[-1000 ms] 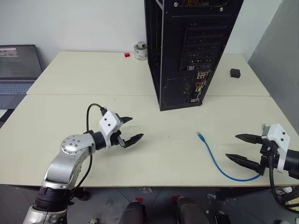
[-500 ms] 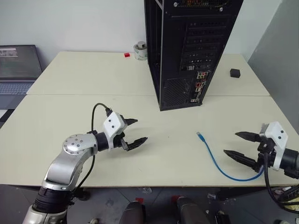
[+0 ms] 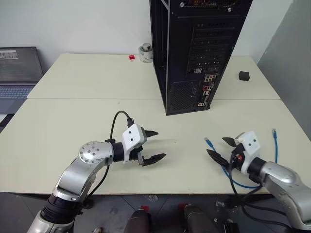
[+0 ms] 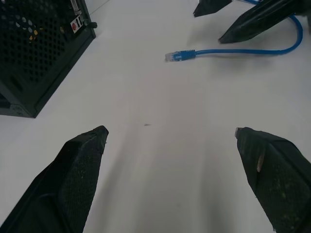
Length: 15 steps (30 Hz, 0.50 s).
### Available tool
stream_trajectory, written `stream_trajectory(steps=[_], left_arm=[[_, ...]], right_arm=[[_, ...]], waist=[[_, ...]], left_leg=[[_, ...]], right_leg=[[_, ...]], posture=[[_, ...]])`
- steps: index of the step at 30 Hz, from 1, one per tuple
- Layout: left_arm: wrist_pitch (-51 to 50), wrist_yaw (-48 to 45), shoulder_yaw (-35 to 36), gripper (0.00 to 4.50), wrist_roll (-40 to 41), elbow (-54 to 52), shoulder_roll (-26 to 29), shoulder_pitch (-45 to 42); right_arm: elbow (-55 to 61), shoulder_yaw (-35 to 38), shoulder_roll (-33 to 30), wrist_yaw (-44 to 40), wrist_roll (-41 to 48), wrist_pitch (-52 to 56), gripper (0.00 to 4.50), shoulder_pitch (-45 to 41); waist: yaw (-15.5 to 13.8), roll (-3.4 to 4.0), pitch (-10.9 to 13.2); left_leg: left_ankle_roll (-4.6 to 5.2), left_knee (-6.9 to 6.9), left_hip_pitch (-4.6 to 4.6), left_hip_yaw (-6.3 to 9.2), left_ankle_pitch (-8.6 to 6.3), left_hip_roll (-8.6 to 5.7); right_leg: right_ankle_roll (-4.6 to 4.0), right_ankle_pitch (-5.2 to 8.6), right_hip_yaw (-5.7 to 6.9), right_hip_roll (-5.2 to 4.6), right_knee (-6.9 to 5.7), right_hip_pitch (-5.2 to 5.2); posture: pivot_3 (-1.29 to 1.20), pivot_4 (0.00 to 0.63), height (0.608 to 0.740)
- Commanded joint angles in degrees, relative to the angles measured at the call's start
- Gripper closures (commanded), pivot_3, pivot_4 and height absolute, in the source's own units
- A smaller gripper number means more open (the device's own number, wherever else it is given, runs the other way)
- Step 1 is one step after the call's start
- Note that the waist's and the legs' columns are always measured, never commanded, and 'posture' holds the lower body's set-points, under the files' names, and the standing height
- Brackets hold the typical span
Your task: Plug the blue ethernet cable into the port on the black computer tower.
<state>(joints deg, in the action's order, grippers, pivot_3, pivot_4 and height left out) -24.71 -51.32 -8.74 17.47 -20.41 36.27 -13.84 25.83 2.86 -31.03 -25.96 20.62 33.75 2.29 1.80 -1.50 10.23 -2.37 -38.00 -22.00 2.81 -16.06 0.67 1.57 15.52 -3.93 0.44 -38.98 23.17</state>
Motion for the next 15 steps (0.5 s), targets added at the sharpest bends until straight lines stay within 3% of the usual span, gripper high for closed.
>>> stream_trajectory(steps=[1, 4, 15], left_arm=[[0.89, 0.19, -0.71, 0.03, -0.39, -1.36, -0.56, -0.78], [1.13, 0.27, -1.15, 0.03, -0.69, -1.14, -1.01, -1.13], [1.57, 1.8, -2.03, 0.0, -2.81, 0.69, -2.6, -2.18]], right_arm=[[-3.8, -2.36, 0.93, 0.79, -4.53, -4.38, 0.0, -0.88], [-6.64, -3.09, 1.48, 1.48, -6.45, -5.1, 0.0, -0.83], [-6.96, -3.14, 2.18, 1.86, -8.06, -5.65, 2.63, 0.7]], waist=[[0.0, 0.0, 0.0], [-0.01, 0.0, 0.0], [-0.05, 0.01, -0.01]], left_leg=[[0.0, 0.0, -0.01, 0.0, 0.0, 0.0], [0.0, 0.0, 0.0, -0.01, 0.0, 0.0], [0.0, -0.01, 0.01, 0.01, 0.0, -0.01]], right_leg=[[0.0, 0.0, 0.0, 0.0, 0.0, 0.01], [-0.01, 0.0, -0.01, 0.0, 0.0, 0.01], [-0.01, 0.0, 0.0, -0.01, -0.01, -0.01]], posture=[[0.0, 0.15, 0.74], [0.0, 0.15, 0.74], [0.0, 0.15, 0.74]])
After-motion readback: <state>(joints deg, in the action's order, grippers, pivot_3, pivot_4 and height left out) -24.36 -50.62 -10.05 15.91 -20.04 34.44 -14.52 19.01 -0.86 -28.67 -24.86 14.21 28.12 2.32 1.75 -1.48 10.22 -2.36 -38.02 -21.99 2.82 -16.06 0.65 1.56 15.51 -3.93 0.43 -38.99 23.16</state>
